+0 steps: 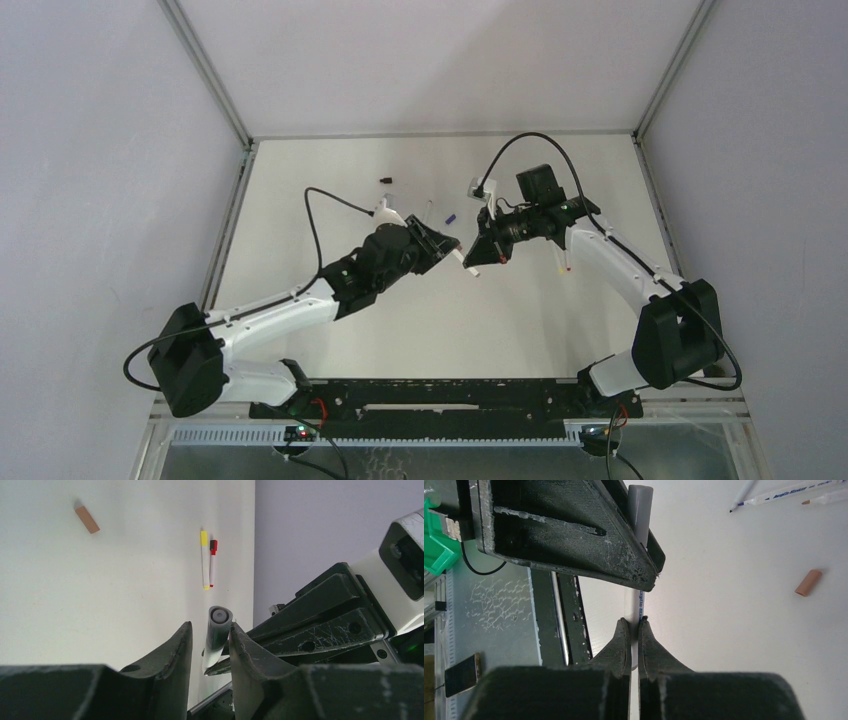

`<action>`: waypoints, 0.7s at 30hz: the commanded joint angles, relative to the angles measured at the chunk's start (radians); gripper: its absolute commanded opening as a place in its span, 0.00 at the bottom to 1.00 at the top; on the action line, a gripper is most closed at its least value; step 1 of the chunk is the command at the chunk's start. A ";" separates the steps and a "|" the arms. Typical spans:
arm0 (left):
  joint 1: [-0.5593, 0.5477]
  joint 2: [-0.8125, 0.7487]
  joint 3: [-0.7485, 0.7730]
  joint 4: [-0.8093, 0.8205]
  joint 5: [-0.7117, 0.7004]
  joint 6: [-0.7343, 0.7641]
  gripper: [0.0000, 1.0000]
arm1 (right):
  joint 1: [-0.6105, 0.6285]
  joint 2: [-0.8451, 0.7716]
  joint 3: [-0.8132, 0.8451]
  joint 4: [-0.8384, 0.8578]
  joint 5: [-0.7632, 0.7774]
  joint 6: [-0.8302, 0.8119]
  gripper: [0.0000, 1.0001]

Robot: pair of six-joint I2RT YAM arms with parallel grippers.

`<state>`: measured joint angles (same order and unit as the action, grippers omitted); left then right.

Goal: Insert the pens into the pen caps
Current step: Insert the pen cap onto the pen.

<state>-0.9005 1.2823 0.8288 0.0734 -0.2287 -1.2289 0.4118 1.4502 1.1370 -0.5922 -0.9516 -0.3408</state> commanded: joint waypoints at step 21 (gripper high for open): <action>-0.002 -0.078 -0.050 0.254 0.107 0.189 0.51 | -0.052 -0.079 -0.013 0.087 -0.177 0.076 0.00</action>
<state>-0.9005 1.2083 0.7975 0.2375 -0.1692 -1.0908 0.3714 1.4097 1.1236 -0.5438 -1.0679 -0.3023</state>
